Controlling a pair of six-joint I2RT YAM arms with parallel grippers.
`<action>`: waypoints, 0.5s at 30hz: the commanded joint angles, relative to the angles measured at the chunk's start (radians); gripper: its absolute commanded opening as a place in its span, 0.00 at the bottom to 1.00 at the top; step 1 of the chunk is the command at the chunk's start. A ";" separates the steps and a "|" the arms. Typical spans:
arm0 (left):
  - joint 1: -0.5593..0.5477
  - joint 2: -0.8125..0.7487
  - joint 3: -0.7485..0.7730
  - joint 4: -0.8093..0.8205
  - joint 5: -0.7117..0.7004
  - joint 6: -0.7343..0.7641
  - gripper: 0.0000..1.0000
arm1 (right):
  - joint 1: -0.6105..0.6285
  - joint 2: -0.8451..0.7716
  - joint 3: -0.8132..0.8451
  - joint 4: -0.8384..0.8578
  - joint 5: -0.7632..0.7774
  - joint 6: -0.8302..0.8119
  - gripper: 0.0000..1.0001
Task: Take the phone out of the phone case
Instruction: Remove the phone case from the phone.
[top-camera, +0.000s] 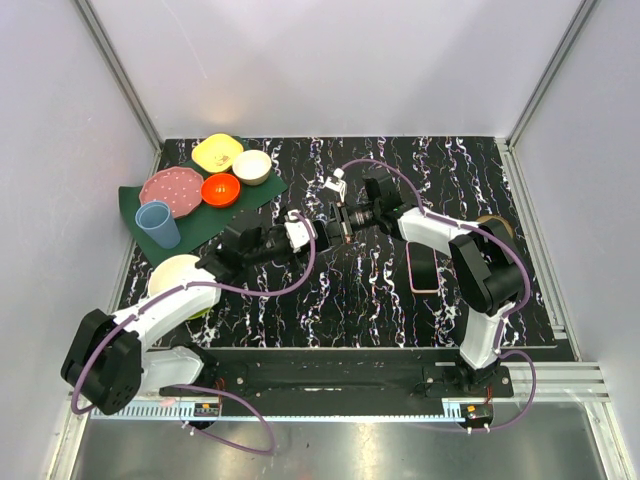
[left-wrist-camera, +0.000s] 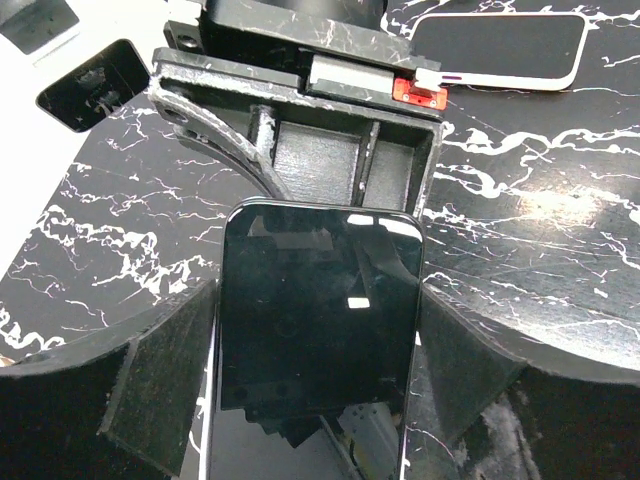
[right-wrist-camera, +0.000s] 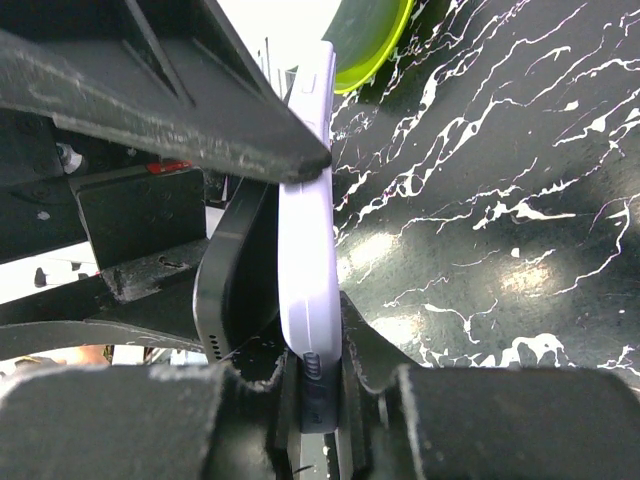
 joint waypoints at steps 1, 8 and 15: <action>-0.005 -0.019 -0.003 0.063 0.024 0.024 0.79 | 0.010 -0.018 0.062 0.020 -0.048 -0.006 0.00; -0.011 -0.028 -0.006 0.046 0.089 0.038 0.59 | 0.010 -0.011 0.066 0.019 -0.047 0.005 0.00; -0.011 -0.022 0.001 0.054 0.096 0.012 0.26 | 0.008 -0.014 0.065 0.016 -0.015 -0.009 0.00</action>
